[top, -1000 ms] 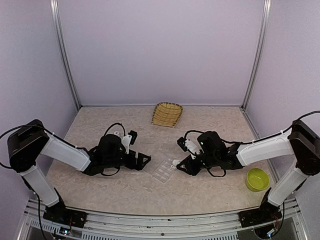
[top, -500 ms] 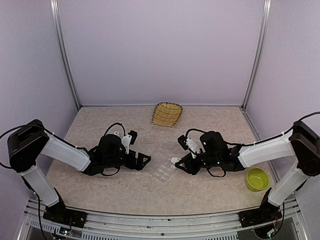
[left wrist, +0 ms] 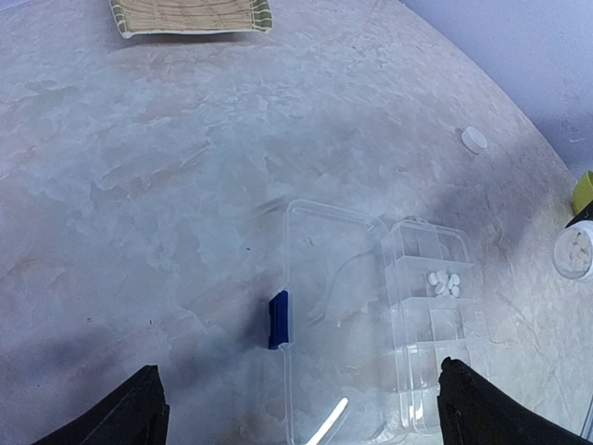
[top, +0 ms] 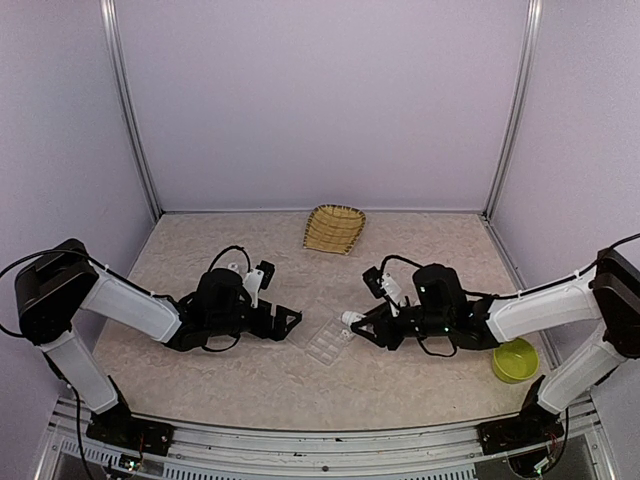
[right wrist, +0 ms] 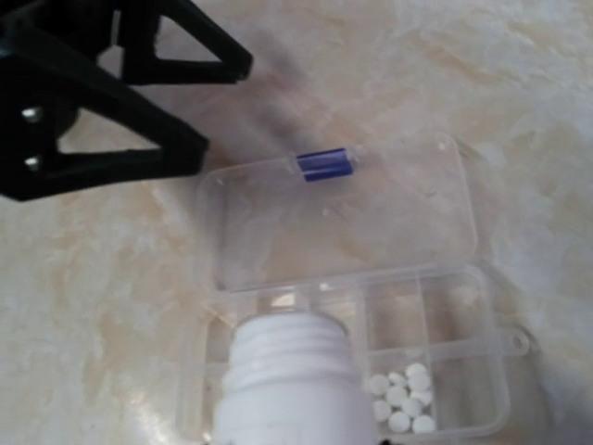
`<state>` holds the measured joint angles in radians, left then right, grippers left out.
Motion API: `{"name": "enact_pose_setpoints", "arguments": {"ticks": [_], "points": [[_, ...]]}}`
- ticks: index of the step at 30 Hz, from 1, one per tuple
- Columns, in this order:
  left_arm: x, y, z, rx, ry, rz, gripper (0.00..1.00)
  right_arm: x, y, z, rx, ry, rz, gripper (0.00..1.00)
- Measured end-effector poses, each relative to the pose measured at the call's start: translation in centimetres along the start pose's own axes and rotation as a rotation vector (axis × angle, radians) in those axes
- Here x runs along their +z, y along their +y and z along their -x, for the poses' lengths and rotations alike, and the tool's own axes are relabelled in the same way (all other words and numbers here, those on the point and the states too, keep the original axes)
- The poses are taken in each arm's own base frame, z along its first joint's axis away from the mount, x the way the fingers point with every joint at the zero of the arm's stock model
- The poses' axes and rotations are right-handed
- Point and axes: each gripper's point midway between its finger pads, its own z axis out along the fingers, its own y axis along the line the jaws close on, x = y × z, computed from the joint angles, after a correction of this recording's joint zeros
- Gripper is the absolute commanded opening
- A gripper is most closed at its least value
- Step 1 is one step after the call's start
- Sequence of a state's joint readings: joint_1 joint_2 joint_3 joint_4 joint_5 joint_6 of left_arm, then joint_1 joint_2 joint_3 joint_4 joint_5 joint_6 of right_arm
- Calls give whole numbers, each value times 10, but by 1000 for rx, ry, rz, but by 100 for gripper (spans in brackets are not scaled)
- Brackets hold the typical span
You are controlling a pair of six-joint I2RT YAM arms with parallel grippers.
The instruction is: Sort the pills into containers
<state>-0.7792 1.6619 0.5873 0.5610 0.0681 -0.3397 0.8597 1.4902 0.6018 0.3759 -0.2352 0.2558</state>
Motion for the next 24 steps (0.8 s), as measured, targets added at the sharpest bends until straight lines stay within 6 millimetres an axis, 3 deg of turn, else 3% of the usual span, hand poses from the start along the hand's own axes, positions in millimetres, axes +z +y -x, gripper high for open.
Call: {"name": "enact_pose_setpoints", "arguments": {"ticks": [24], "points": [[0,0,0,0,1,-3,99,-59,23,34,-5,-292,144,15]]}}
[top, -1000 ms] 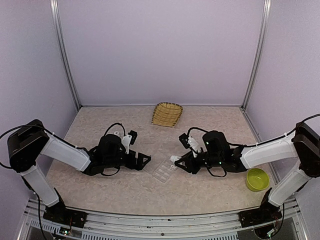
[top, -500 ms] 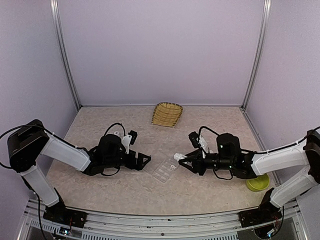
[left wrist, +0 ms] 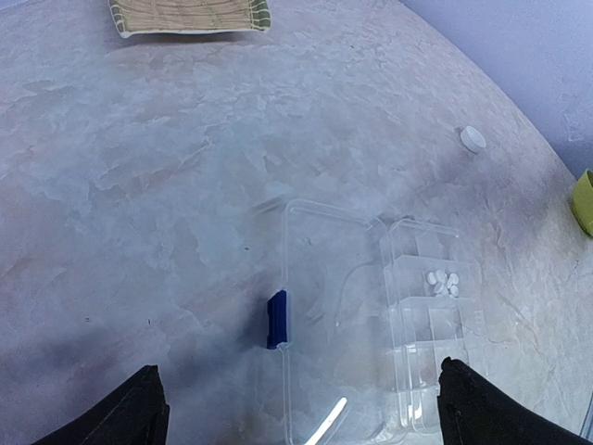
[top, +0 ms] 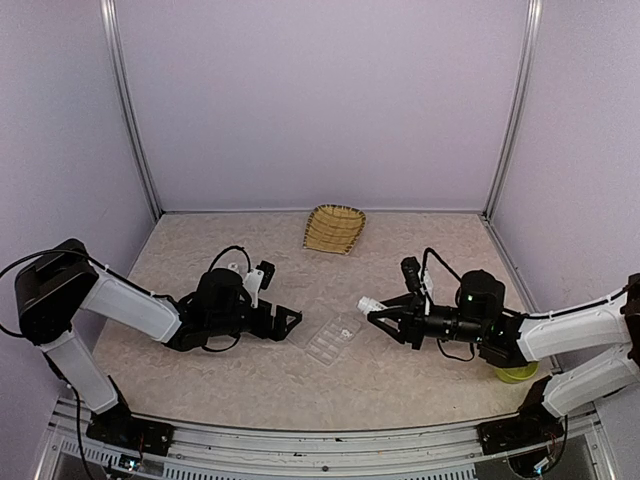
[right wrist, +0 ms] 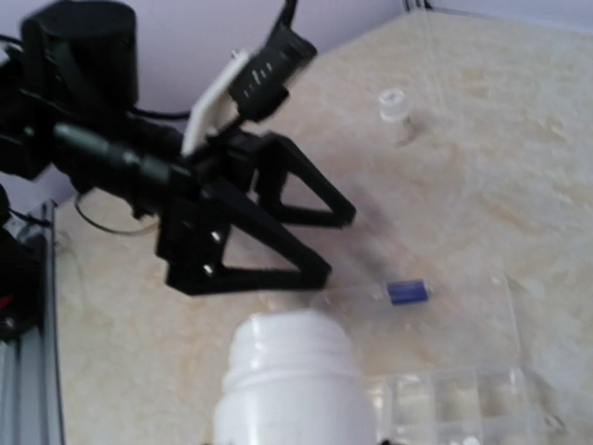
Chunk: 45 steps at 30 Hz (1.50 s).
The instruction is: Sort the pills into containers
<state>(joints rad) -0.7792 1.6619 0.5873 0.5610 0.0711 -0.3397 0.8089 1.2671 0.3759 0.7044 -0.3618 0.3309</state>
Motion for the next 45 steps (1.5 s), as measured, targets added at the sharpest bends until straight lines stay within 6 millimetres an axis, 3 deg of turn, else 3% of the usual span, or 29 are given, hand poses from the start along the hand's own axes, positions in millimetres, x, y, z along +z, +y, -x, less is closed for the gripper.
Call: {"name": "enact_pose_setpoints", "arguments": {"ticks": [19,24,27,33,36,40,45], "points": [[0,-1,0,1,0,-5,99,-46,36,44,-71,-265,165,15],[-13,-17,5,23,-26,-81,99,-56,50,52,-96,-315,227,15],[-28,-47,20,78,-70,-174,99,-60,57,55,-110,-330,265,15],[-69,-147,65,267,-186,-420,99,-65,70,56,-121,-327,338,16],[-89,-184,89,342,-252,-505,99,-69,77,57,-117,-327,377,16],[-100,-212,110,407,-299,-564,99,-75,87,59,-114,-326,431,16],[-90,-234,112,465,-274,-605,99,-84,97,64,-122,-337,469,17]]}}
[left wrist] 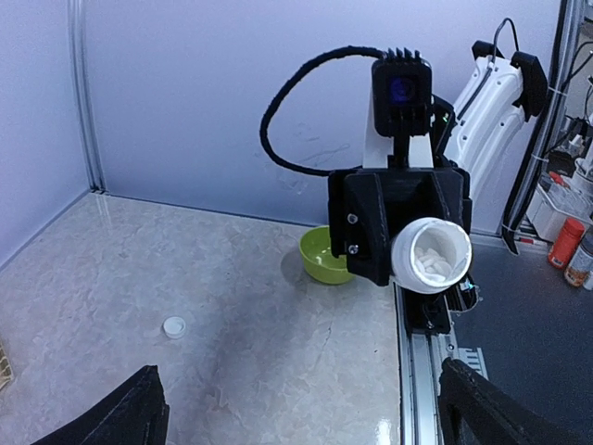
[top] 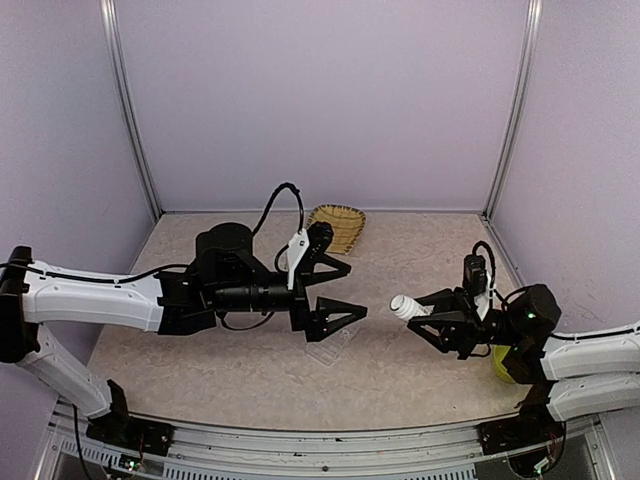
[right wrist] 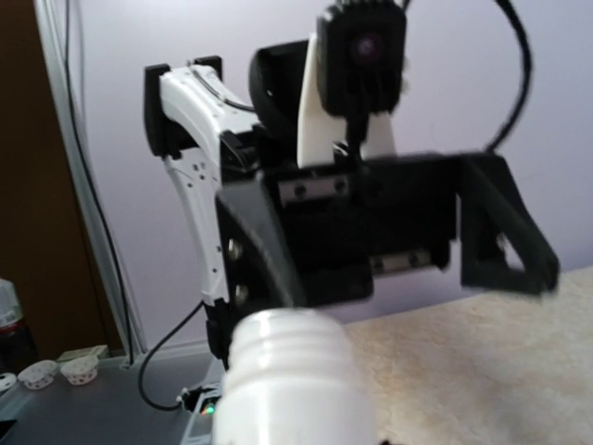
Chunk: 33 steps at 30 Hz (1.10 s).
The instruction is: Sort the pills into containers
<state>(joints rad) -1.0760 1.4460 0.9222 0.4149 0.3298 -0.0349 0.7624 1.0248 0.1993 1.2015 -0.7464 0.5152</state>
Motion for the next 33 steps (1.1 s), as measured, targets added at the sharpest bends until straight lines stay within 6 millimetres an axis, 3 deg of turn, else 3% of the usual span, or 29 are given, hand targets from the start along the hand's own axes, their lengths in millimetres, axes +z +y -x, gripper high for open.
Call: {"name": "enact_pose_setpoints", "arguments": {"ticks": [7,20,28,33], "points": [[28,-24,-3,43,50,-84,99,-2,7,7,-16,-12,17,17],[46,-46,9,81,41,-217,86,-1,3,-3,13,22,12,17],[52,-56,1,83,59,-294,72,-1,2,-7,21,31,10,17],[53,-58,-2,82,64,-311,54,0,0,-9,24,36,7,17]]}}
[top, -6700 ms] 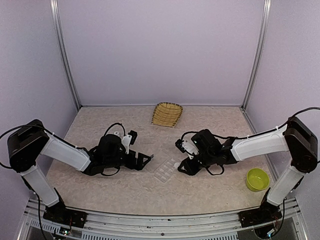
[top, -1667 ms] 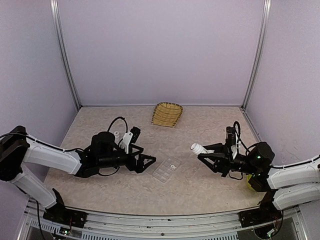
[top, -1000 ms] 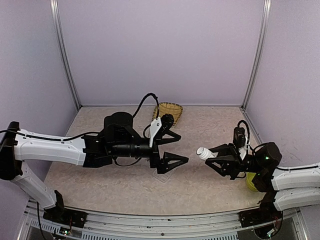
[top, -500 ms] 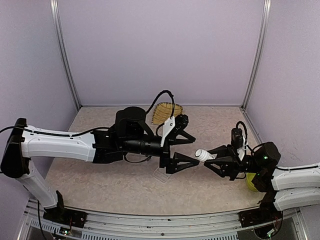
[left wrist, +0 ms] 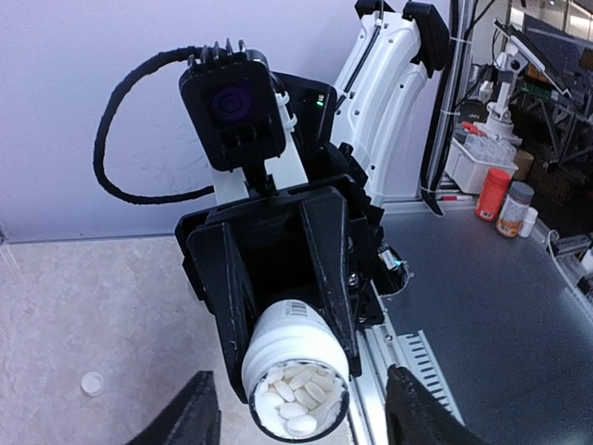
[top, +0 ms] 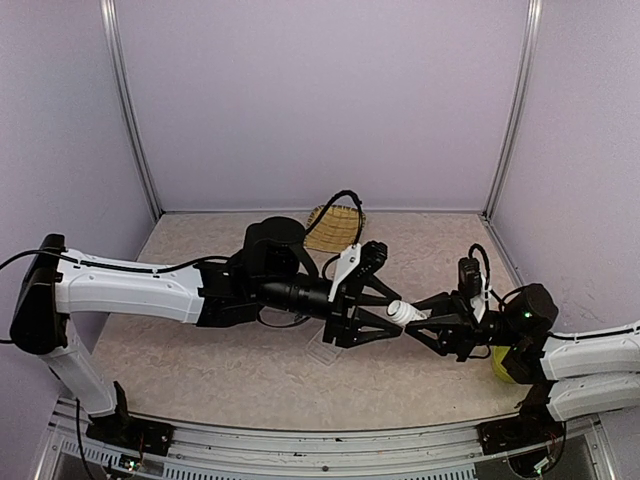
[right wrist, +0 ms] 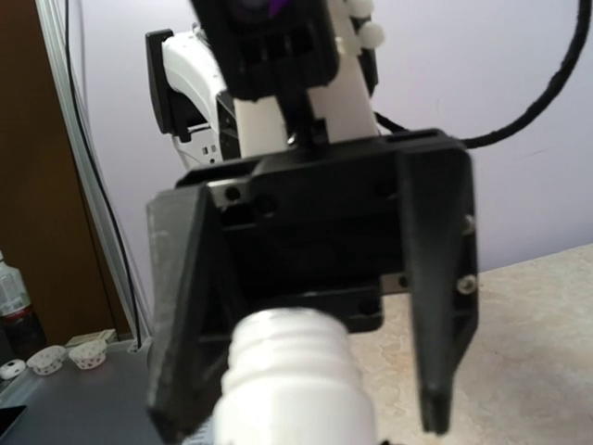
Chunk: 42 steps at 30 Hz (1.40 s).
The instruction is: Sort the pills into containers
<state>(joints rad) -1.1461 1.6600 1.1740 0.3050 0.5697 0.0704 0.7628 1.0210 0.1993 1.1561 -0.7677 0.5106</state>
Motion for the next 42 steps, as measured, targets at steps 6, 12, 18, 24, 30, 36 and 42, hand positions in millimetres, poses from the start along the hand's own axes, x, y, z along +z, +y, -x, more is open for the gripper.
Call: {"name": "enact_pose_setpoints", "arguments": {"ticks": [6,12,18,24,30,36,42], "points": [[1,-1,-2,0,4,-8,40,0,-1,-2,4,5,-3,17],[1,1,-1,-1,-2,0,24,0,-1,-2,4,7,2,17],[0,3,-1,-6,-2,2,4,1,-1,-3,4,7,1,19],[0,3,-1,-10,-2,3,0,1,-1,-3,4,7,1,24],[0,3,-2,-13,-6,4,24,1,-2,-3,0,6,-4,20],[0,3,-2,-14,-16,8,37,0,-4,-2,-8,7,-20,17],[-1,4,-4,-23,-17,8,51,0,-6,-5,-5,17,-33,17]]}}
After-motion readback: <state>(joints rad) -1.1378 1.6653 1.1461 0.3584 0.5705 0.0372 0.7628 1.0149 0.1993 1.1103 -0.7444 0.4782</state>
